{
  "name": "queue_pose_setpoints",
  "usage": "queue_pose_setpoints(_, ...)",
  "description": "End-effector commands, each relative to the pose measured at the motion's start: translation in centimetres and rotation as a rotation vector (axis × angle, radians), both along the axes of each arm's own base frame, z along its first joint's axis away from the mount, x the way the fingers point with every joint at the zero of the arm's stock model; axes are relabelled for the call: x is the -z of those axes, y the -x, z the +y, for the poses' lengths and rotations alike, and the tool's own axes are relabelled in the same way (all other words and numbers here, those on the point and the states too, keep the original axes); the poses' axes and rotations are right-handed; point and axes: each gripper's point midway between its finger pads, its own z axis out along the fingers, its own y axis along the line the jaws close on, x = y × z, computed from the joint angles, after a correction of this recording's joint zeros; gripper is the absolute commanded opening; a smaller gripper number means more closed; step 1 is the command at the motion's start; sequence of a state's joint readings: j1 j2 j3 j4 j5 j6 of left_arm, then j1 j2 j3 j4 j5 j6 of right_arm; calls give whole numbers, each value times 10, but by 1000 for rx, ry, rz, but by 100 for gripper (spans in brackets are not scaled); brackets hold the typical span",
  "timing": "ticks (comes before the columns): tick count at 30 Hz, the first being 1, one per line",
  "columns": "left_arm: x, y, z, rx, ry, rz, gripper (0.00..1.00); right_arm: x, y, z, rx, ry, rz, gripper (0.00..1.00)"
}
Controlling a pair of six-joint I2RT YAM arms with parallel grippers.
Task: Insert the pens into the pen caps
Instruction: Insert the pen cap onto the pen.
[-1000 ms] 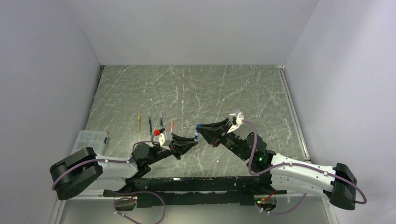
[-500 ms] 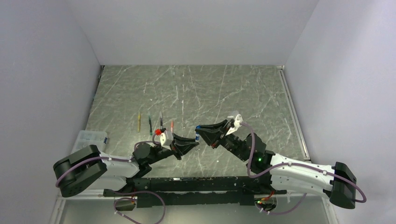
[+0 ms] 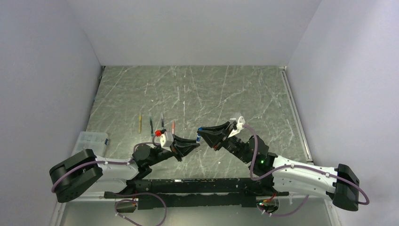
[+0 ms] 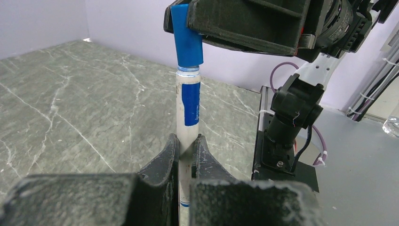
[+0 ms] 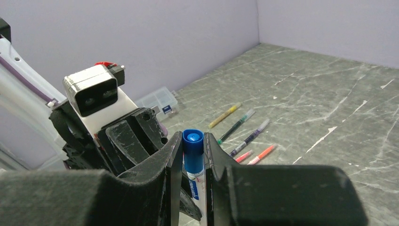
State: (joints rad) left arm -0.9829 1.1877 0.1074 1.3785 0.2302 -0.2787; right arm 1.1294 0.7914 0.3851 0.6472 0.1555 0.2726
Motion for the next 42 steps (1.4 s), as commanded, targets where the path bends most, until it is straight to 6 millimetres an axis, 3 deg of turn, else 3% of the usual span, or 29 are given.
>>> queue_pose_setpoints(1,-28,-4,4,-28,76,-48,0,1,4,-2,-10,-5,-5,0)
queue_pose_setpoints(16,-36,-8,3,-35,83,-54,0,25,5,7,-28,-4,49,0)
queue_pose_setpoints(30,8,-19,-11,-33,-3,-39,0,86,16,-3,-53,73,23,0)
queue_pose_setpoints(42,40,-35,-38,-14,-102,-28,0,110,18,-8,-49,83,-14,0)
